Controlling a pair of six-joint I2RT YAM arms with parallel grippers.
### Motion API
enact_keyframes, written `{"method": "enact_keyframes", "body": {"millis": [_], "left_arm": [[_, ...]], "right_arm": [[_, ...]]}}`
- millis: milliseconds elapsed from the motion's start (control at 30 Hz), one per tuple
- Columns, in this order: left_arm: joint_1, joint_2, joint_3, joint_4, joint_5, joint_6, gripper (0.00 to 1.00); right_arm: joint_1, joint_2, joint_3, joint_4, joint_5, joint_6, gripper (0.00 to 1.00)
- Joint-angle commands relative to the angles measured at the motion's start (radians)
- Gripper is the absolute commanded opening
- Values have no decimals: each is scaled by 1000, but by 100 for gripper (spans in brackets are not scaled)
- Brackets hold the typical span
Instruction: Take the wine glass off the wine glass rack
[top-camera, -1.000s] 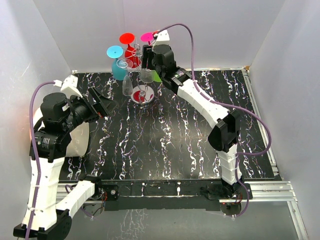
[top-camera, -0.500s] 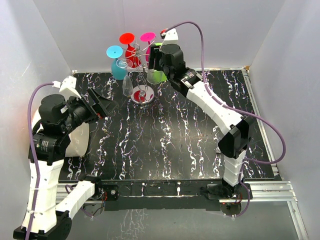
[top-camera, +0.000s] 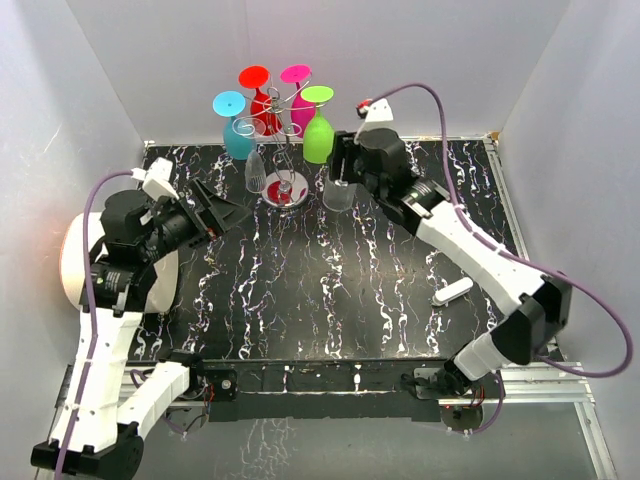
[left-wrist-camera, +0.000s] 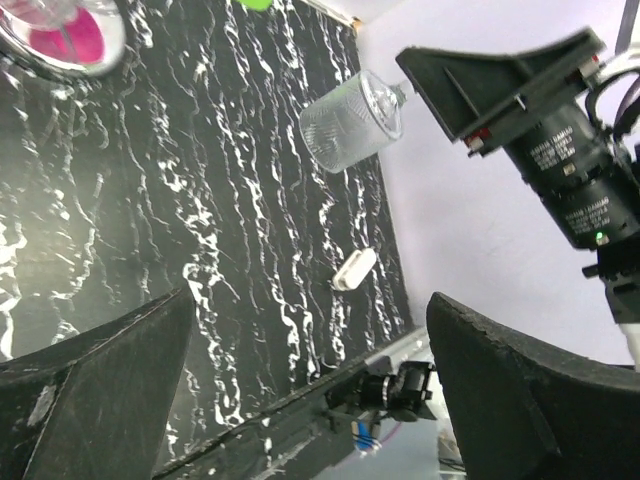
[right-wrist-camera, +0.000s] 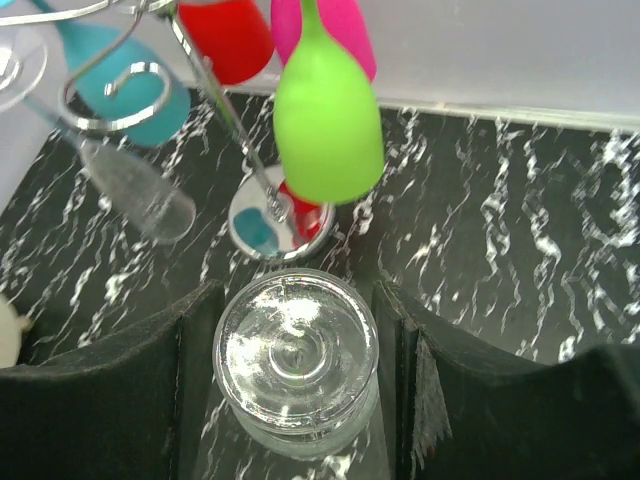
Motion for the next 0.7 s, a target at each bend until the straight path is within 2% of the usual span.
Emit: {"method": "enact_keyframes", "body": {"millis": [0,167,333,433,667], "left_arm": [[6,3,-103,208,157,-148,99],[7,-8,-319,571,253,-419,99],[0,-23,-571,994,258,-719,98],[-35,-27,-625,1089,219,-787,97],[-159,23,-637,1148,120,-810,94]], "right_arm": [[-2,-165,-121,148,-131,153,19],[-3,-274,-291,282,-307,373,19],[-3,-305,-402,448,-421,594,19],[-3,-298,-463,564,-456,702,18],[-3,-245,-544,779,-524,830,17]]}}
